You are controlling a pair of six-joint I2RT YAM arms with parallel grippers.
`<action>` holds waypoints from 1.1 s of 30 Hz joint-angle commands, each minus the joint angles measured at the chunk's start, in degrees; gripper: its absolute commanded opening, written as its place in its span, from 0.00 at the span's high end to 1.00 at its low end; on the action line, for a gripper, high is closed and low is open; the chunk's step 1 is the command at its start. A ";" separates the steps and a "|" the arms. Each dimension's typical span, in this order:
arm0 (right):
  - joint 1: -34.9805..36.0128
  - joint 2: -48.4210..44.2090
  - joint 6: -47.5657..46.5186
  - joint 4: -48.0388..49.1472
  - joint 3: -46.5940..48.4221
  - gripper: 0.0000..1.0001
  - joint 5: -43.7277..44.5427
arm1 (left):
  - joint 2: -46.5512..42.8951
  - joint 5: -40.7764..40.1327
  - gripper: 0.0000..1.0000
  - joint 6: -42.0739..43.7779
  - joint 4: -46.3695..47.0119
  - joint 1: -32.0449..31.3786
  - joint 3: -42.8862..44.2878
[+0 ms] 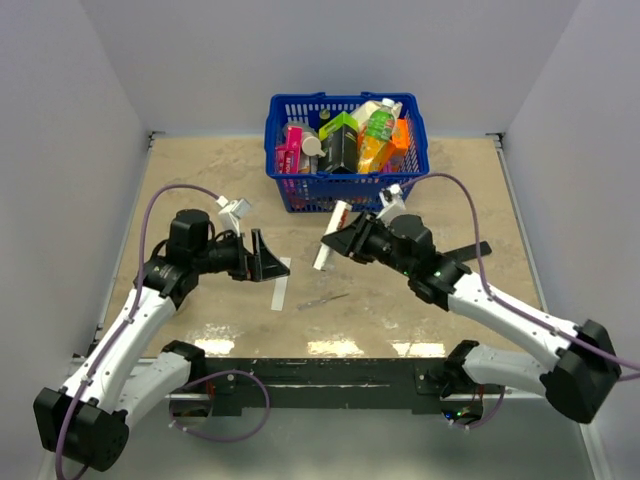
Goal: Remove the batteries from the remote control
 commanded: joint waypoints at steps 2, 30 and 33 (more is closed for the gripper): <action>-0.33 -7.31 -8.90 -35.32 5.20 0.99 21.87 | -0.25 -8.15 0.06 9.72 -4.75 -0.06 2.22; -0.68 18.97 -0.56 -44.39 7.58 0.55 27.09 | -5.70 -8.42 0.07 11.57 -0.96 -0.06 -2.36; -0.68 19.41 0.14 -45.97 8.80 0.54 28.58 | -4.65 -8.34 0.06 11.83 -1.23 -0.06 -2.27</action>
